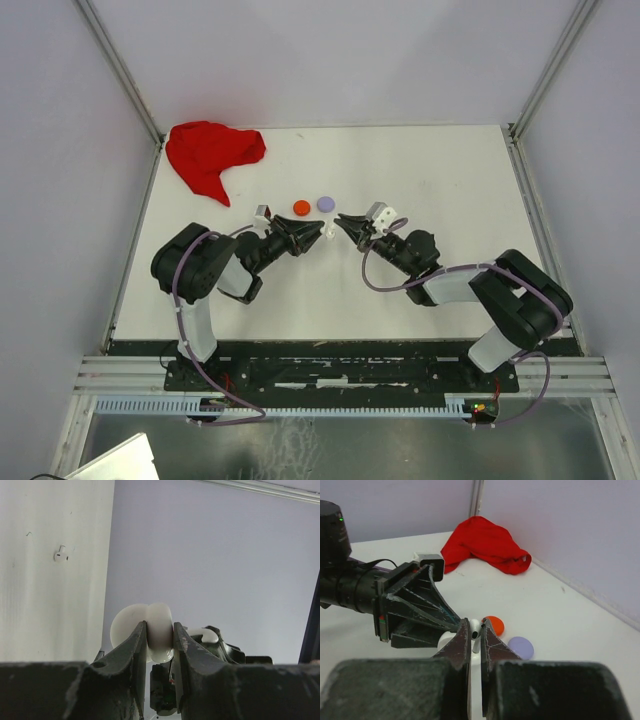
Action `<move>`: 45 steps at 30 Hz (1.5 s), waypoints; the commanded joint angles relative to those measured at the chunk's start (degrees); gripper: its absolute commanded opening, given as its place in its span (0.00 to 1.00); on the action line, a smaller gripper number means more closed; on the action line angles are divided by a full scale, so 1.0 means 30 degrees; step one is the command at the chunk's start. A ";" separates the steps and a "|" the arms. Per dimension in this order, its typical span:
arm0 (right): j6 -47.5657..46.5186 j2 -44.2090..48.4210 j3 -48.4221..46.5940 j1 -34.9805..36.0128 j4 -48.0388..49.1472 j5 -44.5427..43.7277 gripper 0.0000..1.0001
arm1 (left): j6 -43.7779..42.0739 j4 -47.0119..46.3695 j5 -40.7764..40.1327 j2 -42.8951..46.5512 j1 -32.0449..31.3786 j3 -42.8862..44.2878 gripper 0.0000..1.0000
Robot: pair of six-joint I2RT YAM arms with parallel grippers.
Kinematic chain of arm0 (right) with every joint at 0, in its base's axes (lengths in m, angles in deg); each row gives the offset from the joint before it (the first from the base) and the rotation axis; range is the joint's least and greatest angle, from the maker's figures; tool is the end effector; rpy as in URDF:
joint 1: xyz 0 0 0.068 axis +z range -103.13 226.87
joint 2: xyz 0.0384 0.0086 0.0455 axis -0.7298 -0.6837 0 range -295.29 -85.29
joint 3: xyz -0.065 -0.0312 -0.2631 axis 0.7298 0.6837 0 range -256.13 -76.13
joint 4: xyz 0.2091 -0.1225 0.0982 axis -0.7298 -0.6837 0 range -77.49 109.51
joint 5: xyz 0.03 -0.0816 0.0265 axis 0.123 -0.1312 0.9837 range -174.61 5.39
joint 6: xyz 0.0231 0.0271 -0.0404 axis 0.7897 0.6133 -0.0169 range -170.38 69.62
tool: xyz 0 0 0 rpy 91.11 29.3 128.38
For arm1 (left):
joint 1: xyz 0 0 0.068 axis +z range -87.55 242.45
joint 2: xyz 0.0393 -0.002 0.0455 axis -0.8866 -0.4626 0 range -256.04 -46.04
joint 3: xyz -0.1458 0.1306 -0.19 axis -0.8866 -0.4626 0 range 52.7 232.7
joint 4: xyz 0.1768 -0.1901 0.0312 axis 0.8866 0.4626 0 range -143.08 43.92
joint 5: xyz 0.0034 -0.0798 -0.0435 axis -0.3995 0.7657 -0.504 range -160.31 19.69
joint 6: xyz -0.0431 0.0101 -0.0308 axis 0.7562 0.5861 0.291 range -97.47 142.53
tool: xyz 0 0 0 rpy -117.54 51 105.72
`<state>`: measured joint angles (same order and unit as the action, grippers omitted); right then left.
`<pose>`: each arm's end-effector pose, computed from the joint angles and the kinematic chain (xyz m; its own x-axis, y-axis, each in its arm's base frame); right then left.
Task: Insert the wireless bluetooth earbuds into the charging case
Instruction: Place the earbud in the charging case.
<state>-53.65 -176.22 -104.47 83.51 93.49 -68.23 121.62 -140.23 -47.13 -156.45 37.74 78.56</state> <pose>0.2317 0.1849 0.2089 0.2034 0.0830 -0.9756 -0.7841 0.6105 -0.1116 0.2682 -0.1388 0.1276 -0.7386 -0.6594 0.1402 -0.0764 -0.1247 -0.9892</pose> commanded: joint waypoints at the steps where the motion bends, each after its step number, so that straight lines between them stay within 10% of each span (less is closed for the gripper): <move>1: -0.1256 -0.0401 -0.0112 0.0599 0.2925 0.0882 0.02 | 0.1188 -0.3981 0.0763 0.0507 0.0082 0.0315 0.03; 45: -0.1772 -0.1217 0.0537 0.1002 0.2910 0.1071 0.02 | 0.1597 -0.3967 0.1238 0.1636 -0.0010 0.0922 0.03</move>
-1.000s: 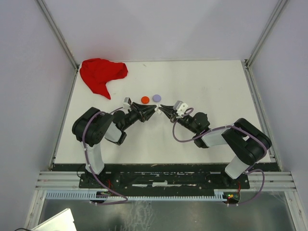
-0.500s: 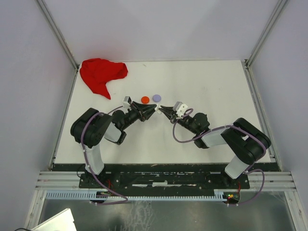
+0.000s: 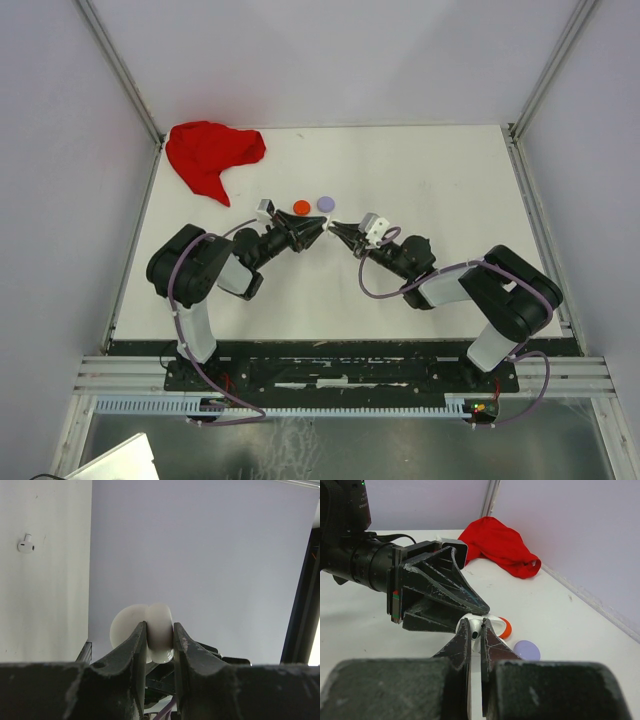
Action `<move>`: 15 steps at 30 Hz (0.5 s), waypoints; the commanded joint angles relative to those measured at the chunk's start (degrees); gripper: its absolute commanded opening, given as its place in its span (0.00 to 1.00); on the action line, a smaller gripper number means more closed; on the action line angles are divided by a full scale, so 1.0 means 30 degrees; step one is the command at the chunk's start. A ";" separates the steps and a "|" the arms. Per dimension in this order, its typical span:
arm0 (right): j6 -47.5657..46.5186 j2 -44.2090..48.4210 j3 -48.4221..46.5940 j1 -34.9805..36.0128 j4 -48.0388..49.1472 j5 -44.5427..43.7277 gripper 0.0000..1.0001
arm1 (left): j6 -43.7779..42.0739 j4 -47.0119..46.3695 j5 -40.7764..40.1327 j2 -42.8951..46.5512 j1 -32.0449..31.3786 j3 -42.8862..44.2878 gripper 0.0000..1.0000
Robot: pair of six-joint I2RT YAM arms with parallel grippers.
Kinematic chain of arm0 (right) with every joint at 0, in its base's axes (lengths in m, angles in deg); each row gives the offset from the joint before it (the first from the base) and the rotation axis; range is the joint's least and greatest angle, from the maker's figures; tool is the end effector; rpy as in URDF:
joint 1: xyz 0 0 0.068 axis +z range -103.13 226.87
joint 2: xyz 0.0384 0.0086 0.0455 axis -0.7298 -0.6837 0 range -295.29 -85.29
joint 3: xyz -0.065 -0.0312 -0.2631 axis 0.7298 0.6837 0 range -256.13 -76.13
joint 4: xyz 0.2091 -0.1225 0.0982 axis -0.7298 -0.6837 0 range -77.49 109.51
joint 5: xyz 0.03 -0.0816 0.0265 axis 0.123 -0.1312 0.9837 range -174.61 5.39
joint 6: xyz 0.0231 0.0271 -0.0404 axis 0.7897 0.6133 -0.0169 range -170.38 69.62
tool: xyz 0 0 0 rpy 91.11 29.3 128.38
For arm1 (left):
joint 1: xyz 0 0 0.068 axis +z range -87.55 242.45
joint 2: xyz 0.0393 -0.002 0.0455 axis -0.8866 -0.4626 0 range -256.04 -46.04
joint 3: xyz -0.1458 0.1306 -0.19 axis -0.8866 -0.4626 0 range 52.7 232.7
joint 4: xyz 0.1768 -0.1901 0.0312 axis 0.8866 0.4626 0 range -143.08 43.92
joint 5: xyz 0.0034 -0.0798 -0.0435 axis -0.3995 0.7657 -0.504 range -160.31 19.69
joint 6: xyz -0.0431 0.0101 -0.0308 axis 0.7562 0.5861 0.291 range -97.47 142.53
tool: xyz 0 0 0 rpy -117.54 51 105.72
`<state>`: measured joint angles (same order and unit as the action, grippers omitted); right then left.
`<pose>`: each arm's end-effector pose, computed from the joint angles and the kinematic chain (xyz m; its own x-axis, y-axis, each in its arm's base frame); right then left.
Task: Insert the wireless bluetooth earbuds into the charging case
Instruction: Place the earbud in the charging case.
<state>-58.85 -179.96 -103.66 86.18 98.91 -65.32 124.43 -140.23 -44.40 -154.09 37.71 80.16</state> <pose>0.2223 0.1973 0.1970 0.2873 0.0555 -0.9562 -0.8144 0.5397 -0.2133 0.2718 -0.1423 0.1448 -0.7755 -0.6118 0.1560 -0.0573 -0.1778 -0.9824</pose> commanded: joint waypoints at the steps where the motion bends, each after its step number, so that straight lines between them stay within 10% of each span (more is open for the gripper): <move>1: -0.0072 0.0083 0.0332 0.0103 0.1118 0.0041 0.02 | 0.0634 -0.3970 0.0313 0.0885 -0.0001 0.0392 0.03; 15: -0.0046 0.0581 0.0740 0.0121 0.1093 -0.0310 0.09 | 0.0689 -0.3979 0.0043 0.1300 -0.0005 0.0293 0.03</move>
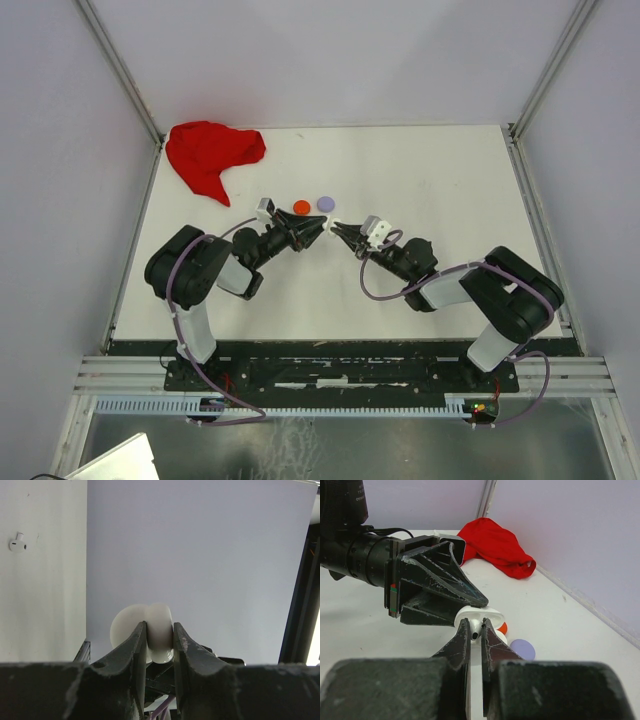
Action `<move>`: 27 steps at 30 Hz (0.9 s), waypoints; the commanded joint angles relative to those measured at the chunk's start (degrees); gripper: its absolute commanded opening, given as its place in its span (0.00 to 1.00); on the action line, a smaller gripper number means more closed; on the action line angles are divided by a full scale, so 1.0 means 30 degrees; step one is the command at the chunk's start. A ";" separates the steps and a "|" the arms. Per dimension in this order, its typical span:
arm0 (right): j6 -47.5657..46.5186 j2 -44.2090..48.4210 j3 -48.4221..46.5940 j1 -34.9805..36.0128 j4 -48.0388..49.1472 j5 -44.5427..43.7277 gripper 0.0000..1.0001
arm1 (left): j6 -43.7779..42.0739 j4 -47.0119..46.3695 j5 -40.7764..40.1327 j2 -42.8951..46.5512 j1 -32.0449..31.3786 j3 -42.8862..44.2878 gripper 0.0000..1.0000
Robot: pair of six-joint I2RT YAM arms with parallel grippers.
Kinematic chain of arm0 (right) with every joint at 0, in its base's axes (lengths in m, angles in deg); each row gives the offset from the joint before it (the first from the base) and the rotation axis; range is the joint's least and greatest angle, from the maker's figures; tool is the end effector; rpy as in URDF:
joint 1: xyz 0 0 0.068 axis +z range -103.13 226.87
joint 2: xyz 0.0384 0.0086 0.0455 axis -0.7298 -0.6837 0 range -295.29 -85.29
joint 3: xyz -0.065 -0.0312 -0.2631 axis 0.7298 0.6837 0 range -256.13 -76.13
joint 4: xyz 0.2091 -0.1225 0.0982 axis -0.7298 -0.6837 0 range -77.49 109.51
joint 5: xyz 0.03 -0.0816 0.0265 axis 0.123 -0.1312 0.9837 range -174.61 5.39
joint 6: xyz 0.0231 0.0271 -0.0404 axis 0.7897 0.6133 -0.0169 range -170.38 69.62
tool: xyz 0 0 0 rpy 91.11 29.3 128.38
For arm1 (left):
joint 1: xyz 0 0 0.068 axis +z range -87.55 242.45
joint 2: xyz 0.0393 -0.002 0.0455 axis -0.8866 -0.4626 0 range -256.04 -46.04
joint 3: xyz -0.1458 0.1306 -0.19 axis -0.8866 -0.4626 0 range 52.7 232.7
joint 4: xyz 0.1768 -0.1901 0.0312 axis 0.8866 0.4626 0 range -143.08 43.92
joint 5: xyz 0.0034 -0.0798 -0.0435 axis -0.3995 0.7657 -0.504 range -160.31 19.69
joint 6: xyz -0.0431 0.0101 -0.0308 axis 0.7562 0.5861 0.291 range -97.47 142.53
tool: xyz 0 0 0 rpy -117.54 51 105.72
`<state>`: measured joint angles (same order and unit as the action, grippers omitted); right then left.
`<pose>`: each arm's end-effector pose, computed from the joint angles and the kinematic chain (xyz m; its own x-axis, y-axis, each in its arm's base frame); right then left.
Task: Insert the wireless bluetooth earbuds into the charging case
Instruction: Place the earbud in the charging case.
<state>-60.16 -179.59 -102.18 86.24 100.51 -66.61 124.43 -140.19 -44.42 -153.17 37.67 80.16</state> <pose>0.2182 0.1934 0.1952 0.3101 0.0454 -0.9496 -0.7952 0.5598 -0.2329 0.2712 -0.1423 0.1493 -0.7778 -0.6105 0.1491 -0.0437 -0.1842 -0.9819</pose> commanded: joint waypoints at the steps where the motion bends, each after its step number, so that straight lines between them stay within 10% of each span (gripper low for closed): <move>1: 0.0657 0.0491 0.0189 0.0111 0.0552 0.0075 0.16 | 0.0700 -0.4004 0.0021 0.0994 0.0017 0.0310 0.03; 14: 0.3212 0.4949 0.0625 0.0065 -0.0296 -0.2094 0.60 | 0.0149 -0.3985 -0.0049 -0.0031 0.0002 0.0496 0.03; 20: 0.4270 0.9334 -0.3353 0.0083 -1.6276 -0.7690 0.66 | -0.0246 -0.3990 -0.0006 -0.0174 0.0025 0.0422 0.03; 27: 0.7034 0.6279 -1.1174 -0.0567 -3.1040 -1.3587 0.73 | -0.0692 -0.4001 0.0372 -0.0518 0.0039 0.0347 0.03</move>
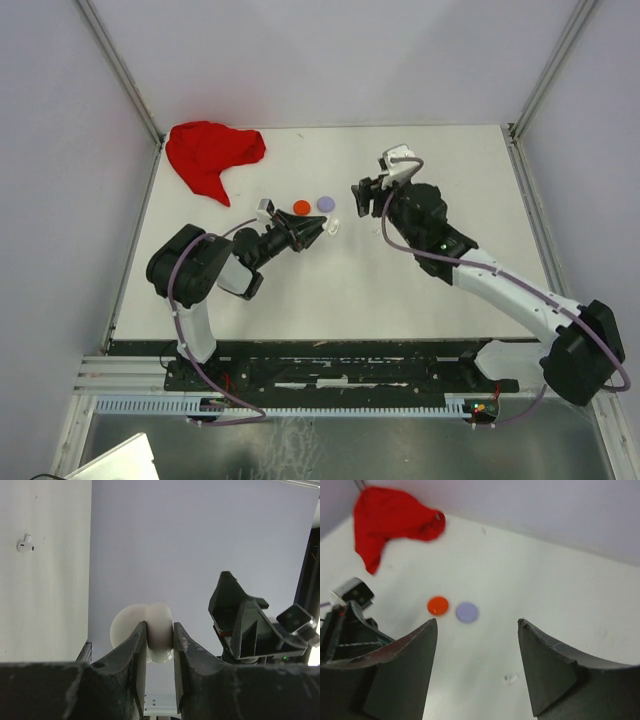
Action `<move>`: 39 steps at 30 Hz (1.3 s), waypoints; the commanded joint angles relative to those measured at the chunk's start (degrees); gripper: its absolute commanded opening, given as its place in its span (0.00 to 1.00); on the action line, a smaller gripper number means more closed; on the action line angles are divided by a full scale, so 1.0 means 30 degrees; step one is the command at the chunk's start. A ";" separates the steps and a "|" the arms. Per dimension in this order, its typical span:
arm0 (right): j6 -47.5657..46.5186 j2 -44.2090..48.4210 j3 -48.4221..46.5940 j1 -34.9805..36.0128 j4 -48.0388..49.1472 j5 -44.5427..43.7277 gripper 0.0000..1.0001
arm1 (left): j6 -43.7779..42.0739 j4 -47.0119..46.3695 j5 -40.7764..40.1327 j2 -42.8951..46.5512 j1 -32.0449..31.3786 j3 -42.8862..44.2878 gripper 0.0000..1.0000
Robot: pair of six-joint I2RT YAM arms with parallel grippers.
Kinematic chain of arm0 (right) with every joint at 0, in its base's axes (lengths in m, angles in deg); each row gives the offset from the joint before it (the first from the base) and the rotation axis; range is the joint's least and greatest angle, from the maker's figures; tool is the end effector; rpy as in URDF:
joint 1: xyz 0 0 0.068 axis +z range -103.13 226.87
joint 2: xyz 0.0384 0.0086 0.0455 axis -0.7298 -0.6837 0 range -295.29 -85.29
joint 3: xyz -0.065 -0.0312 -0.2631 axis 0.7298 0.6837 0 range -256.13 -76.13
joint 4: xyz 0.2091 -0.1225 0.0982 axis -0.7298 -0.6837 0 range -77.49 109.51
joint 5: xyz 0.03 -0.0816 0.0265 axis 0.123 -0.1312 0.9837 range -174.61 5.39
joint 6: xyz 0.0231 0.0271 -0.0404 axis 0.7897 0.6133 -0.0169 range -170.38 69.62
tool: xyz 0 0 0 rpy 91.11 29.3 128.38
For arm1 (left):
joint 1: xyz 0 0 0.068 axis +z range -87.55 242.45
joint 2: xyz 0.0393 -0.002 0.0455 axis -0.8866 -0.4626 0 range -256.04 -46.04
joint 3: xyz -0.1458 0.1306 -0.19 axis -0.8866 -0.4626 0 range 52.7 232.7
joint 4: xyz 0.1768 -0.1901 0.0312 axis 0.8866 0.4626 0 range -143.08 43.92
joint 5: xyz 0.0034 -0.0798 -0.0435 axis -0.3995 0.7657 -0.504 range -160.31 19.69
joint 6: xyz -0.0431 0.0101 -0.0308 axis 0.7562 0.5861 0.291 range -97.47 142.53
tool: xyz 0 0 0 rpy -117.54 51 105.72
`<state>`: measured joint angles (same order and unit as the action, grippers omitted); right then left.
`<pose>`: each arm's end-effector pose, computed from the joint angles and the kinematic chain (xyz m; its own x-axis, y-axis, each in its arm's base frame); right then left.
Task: Insert the wireless bluetooth earbuds into the charging case
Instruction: Place the earbud in the charging case, then pick up the earbud from the center of the board.
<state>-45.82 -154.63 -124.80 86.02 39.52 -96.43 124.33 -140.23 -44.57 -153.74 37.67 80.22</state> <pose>0.2263 0.1750 0.3289 -0.0455 0.0632 -0.9970 -0.4571 0.8861 0.0770 0.2718 -0.1425 0.1467 -0.7752 -0.6134 0.1514 -0.0493 -0.1801 -0.9824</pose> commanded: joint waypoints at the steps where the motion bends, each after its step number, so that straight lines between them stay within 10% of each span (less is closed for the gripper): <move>1: 0.2900 -0.3080 -0.4941 -0.0709 -1.3403 -0.3533 0.74 | -0.0733 -0.3969 0.0442 -0.0361 0.0027 0.0255 0.03; 24: 0.3333 -1.2336 -0.9227 -0.2861 -1.7380 -0.3723 1.00 | -0.1238 -0.3986 0.0997 -0.0161 0.0063 -0.0446 0.03; 39: 0.3201 -1.4319 -1.0350 -0.3342 -1.6972 -0.3448 1.00 | -0.1251 -0.3994 0.0979 -0.0253 0.0087 -0.0462 0.03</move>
<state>-35.86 -196.42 -152.69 76.34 -13.04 -106.28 123.21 -140.23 -42.87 -154.86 37.69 78.91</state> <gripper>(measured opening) 0.994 0.305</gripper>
